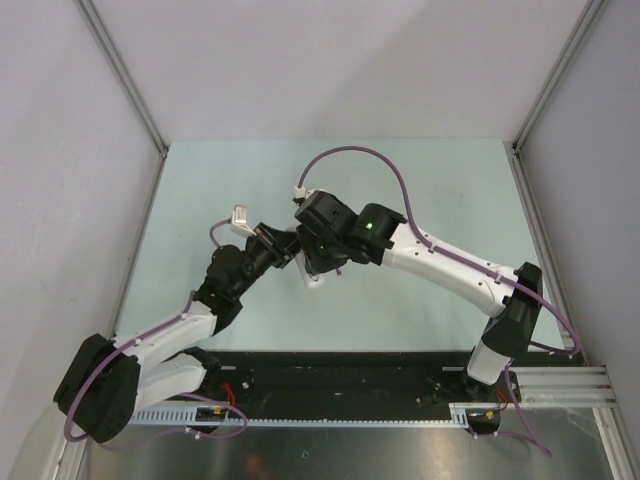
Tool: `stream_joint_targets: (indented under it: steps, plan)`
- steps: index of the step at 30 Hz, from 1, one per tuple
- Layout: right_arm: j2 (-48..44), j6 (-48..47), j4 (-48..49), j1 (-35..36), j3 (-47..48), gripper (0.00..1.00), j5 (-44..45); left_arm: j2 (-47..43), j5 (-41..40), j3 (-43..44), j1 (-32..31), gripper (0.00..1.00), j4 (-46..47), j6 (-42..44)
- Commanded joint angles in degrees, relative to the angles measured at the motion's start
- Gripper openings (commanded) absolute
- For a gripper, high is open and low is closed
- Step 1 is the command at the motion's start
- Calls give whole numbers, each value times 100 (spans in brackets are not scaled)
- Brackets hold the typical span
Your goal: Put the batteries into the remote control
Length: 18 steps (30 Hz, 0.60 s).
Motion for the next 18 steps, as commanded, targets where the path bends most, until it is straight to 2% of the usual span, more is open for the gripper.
stream_joint_targets:
  steps: [1,8,18]
  plan:
    - [79,14,2,55,205,0,152,-180,-12,80,-68,0,349,-27]
    - [79,58,38,55,223,1,275,-154,84,81,-68,0,341,-159]
    - [70,58,-6,55,223,20,319,-101,111,107,-69,0,341,-326]
